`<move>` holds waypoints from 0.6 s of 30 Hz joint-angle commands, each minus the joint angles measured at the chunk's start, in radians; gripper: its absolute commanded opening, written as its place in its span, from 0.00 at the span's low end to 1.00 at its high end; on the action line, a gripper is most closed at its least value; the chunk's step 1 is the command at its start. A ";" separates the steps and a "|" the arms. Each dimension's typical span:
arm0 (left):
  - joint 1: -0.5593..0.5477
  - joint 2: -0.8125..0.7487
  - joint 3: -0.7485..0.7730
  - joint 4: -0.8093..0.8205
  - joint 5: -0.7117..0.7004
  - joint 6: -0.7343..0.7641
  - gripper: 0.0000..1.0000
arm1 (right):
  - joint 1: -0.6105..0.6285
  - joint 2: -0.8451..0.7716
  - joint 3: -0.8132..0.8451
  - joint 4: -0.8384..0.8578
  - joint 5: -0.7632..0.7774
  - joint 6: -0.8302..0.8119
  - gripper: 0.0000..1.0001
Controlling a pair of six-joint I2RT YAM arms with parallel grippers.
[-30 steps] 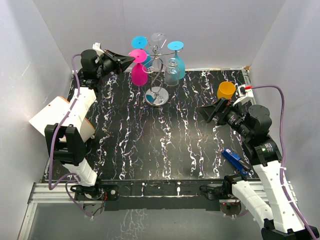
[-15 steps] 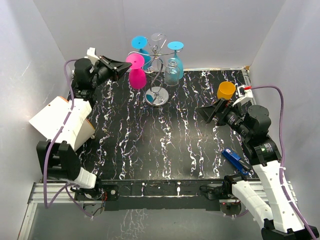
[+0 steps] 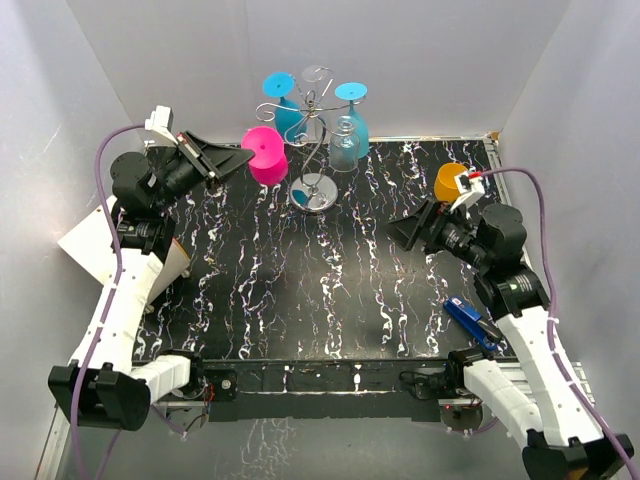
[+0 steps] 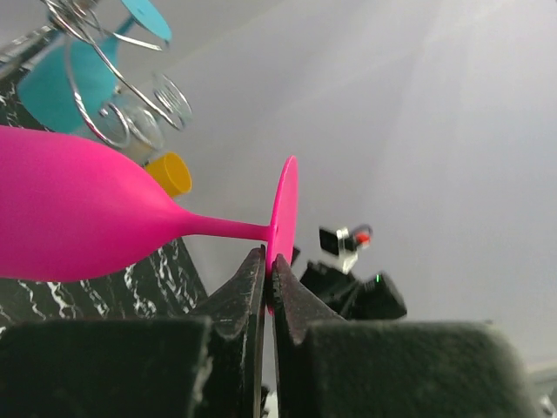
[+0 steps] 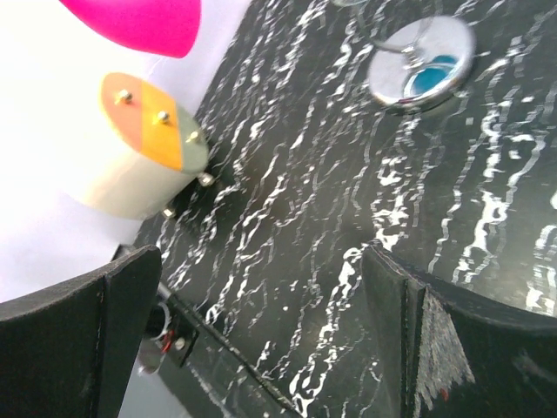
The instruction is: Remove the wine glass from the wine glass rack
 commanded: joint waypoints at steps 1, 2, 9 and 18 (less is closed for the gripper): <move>0.002 -0.101 -0.036 0.077 0.236 0.120 0.00 | 0.005 0.063 -0.011 0.168 -0.219 0.054 0.98; 0.002 -0.123 -0.054 0.109 0.274 0.117 0.00 | 0.005 0.078 -0.016 0.204 -0.266 0.071 0.98; -0.039 -0.211 -0.184 0.492 0.398 -0.128 0.00 | 0.045 0.149 -0.120 0.706 -0.427 0.400 0.98; -0.085 -0.235 -0.231 0.864 0.395 -0.394 0.00 | 0.255 0.344 -0.021 0.989 -0.306 0.562 0.99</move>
